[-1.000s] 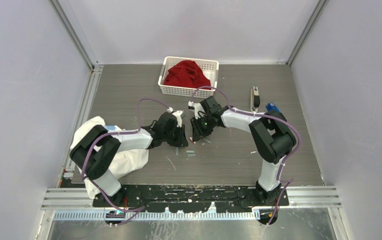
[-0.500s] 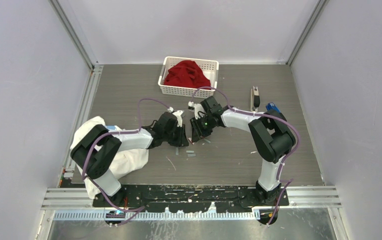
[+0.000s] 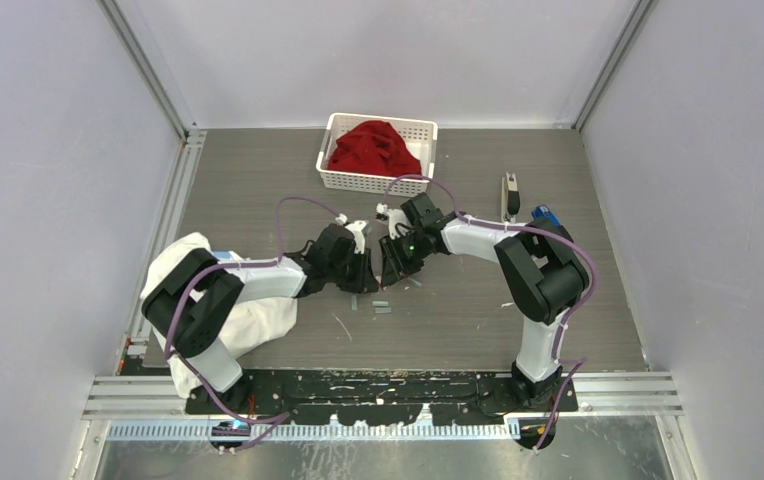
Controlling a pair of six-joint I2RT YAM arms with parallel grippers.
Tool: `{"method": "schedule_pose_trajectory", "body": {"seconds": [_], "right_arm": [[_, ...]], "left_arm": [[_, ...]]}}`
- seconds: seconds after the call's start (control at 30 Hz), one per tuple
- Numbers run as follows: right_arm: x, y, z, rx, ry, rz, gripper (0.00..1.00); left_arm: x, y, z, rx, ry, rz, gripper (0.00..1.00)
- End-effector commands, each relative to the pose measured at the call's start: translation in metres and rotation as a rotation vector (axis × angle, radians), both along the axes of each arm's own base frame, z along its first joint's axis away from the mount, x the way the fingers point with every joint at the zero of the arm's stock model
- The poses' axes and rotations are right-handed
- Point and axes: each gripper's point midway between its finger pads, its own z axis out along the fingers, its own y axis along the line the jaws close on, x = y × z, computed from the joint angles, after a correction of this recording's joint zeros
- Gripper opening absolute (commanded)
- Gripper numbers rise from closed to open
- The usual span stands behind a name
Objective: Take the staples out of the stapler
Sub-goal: Adjust the staple in the staple box.
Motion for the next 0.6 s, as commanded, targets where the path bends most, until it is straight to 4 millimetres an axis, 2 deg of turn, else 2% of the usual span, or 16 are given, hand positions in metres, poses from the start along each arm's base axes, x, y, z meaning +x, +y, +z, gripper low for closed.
{"method": "schedule_pose_trajectory", "body": {"seconds": [0.0, 0.57], "right_arm": [[0.0099, 0.0105, 0.0131, 0.058, -0.022, -0.003, 0.33], [0.0053, 0.0133, 0.0135, 0.088, 0.014, -0.001, 0.34]], "left_arm": [[-0.0025, 0.0037, -0.012, 0.036, 0.026, 0.002, 0.17], [-0.0032, 0.0035, -0.0125, 0.038, 0.027, 0.0, 0.17]]}}
